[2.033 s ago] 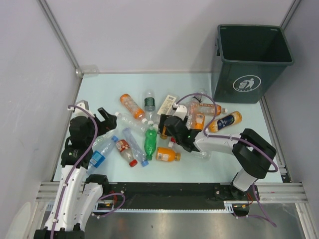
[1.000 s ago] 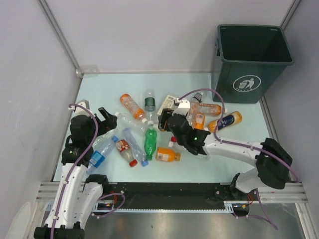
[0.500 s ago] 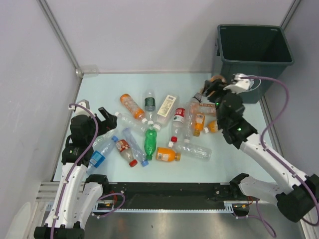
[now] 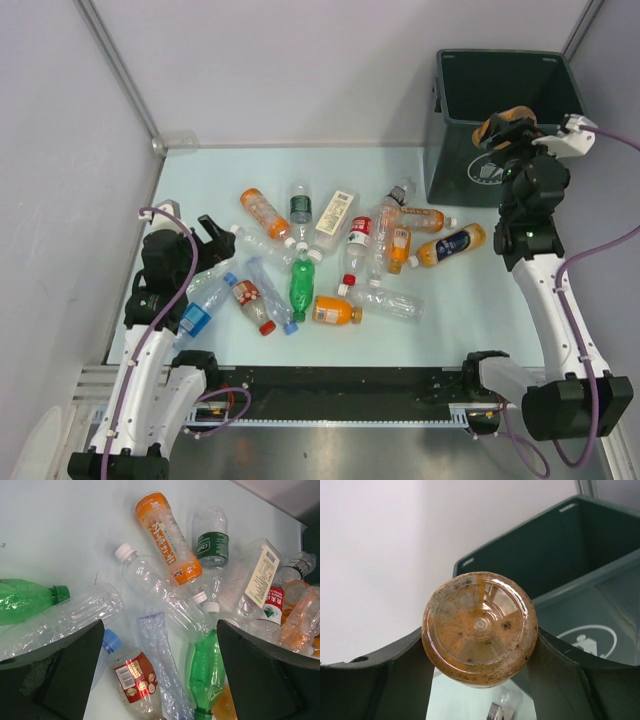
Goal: Put the plastic bottles in the bin
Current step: Pick up the plastic bottle at the center of the board, then place the plastic bottle in the trash bin.
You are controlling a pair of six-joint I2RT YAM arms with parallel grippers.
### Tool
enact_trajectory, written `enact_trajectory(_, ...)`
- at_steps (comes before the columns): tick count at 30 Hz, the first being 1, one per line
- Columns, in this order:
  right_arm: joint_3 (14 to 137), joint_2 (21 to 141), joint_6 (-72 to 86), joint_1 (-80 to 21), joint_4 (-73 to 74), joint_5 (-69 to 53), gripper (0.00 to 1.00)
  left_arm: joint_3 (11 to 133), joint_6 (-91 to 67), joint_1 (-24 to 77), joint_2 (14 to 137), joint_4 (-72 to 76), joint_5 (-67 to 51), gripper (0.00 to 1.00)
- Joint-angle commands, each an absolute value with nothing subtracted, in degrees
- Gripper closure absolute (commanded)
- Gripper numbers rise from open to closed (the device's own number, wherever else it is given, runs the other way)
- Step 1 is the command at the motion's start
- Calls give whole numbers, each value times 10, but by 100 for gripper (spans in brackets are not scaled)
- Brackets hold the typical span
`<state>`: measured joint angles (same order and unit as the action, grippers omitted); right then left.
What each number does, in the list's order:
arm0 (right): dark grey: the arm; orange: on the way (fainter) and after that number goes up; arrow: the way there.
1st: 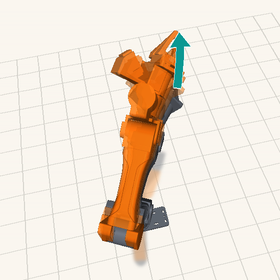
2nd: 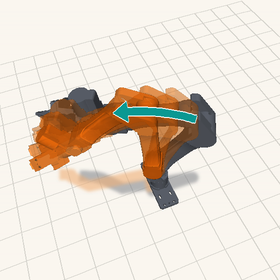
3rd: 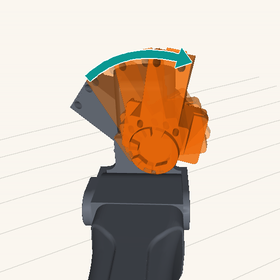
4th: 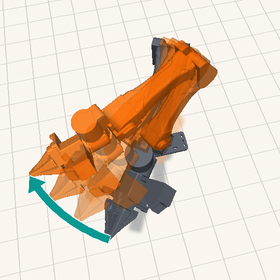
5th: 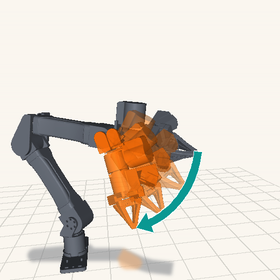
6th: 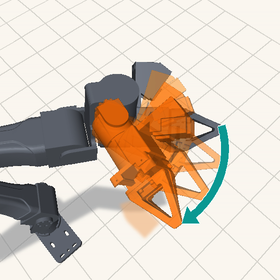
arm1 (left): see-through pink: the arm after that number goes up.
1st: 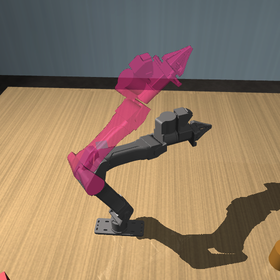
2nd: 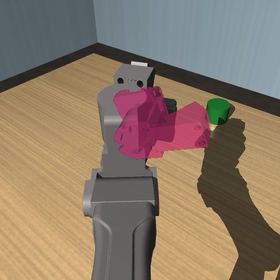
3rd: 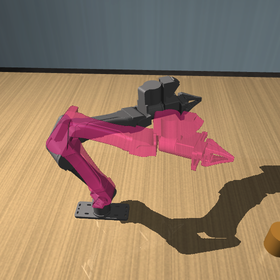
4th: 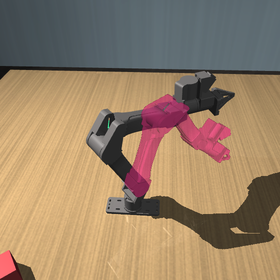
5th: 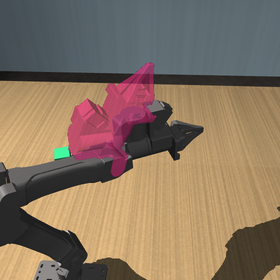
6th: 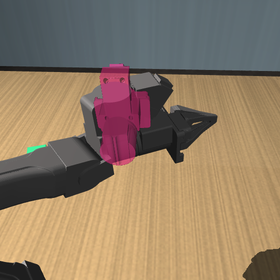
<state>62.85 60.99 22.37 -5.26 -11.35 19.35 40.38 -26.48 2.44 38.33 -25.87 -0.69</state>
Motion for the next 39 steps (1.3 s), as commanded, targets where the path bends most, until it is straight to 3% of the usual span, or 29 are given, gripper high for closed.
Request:
enact_trajectory(1,677,642,253,-5,-160,113,74,413,-257,19,387,-249,-12,0)
enact_trajectory(19,880,862,208,46,-157,126,68,413,-256,19,388,-254,-9,0)
enact_trajectory(20,897,874,203,46,-150,126,63,413,-256,19,388,-254,-8,0)
enact_trajectory(21,912,896,193,46,-131,126,41,413,-255,19,388,-254,-9,0)
enact_trajectory(23,968,917,183,46,-99,129,10,413,-255,19,388,-253,-8,0)
enact_trajectory(24,985,935,178,46,-66,129,1,414,-255,19,388,-255,-8,0)
enact_trajectory(39,986,872,169,46,31,93,0,414,-256,19,386,-255,-13,0)
